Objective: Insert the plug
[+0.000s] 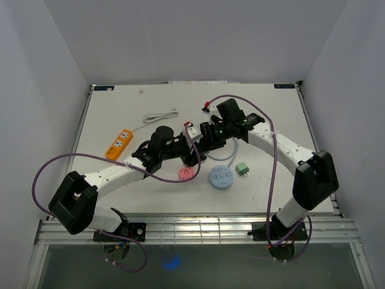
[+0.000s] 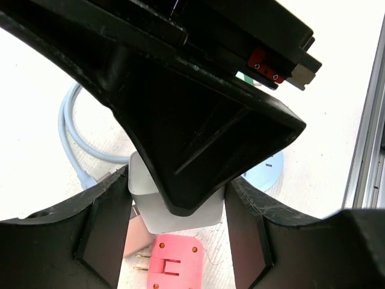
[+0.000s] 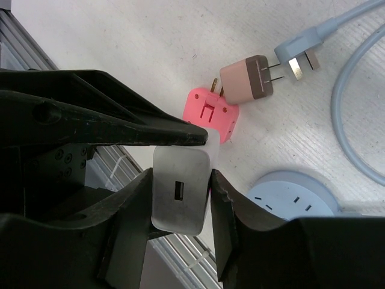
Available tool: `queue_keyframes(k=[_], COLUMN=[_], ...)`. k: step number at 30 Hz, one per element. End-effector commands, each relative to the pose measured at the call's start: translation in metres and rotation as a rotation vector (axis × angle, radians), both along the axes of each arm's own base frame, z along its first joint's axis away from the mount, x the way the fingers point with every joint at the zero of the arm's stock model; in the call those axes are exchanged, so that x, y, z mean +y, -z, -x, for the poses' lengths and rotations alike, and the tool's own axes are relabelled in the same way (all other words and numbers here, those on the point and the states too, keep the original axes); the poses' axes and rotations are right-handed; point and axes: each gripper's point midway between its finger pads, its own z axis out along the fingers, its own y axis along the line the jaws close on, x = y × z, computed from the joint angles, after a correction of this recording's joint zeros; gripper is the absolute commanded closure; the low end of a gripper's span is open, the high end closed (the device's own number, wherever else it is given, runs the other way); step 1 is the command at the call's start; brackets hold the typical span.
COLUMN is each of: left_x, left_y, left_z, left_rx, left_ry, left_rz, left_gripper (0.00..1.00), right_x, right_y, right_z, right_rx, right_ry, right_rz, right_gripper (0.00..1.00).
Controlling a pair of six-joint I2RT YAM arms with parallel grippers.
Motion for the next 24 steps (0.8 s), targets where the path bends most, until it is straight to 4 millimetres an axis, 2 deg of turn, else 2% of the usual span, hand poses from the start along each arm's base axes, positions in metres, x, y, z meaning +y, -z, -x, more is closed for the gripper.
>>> queue_keyframes(k=[1,4,6,10,13,14,19,20,21,23,24], left_x=[-0.002,0.002,0.005,0.007,0.008,0.009,0.012,0.013,0.014,0.016,0.02], left_y=[-0.044,-0.046,-0.048,-0.05,-0.052,-0.053,-0.062,-0.062,-0.063,-0.066,-0.064], left_z=[-0.007,-0.005,-0.002,0.003,0.007,0.008,0.013,0.015,0.015,0.017,0.019], left_rx=[-0.101,-0.103,-0.115,-0.124,-0.123,-0.127,-0.128,-0.13,-0.135,-0.098,-0.092], left_ry=[-0.028,-0.04,-0.045,-0.041,-0.035,-0.032,-0.046,-0.046,-0.049,-0.074,-0.086], left_rz=[0.097,0.108,0.123,0.138,0.154,0.163,0.209,0.212,0.216,0.249,0.256], left_gripper=[0.78,0.74,0.71,0.6,0.27,0.22,0.2,0.16,0.11,0.09,0.08], right_x=[-0.002,-0.005,-0.008,-0.016,-0.024,-0.028,-0.056,-0.062,-0.068,-0.084,-0.09], right_y=[0.01,0.011,0.009,0.005,0.001,0.002,-0.004,0.0,-0.004,-0.002,-0.008], right_z=[0.014,0.013,0.01,0.003,-0.001,-0.005,-0.019,-0.02,-0.021,-0.026,-0.026], right_rx=[0.024,0.012,-0.001,-0.028,-0.051,-0.063,-0.095,-0.093,-0.104,-0.112,-0.133], right_ry=[-0.057,-0.043,-0.027,0.009,0.049,0.07,0.196,0.224,0.246,0.318,0.345], right_rz=[0.014,0.024,0.03,0.04,0.053,0.067,0.094,0.108,0.104,0.13,0.13], right_gripper=[0.86,0.92,0.92,0.92,0.92,0.92,0.92,0.92,0.92,0.92,0.92])
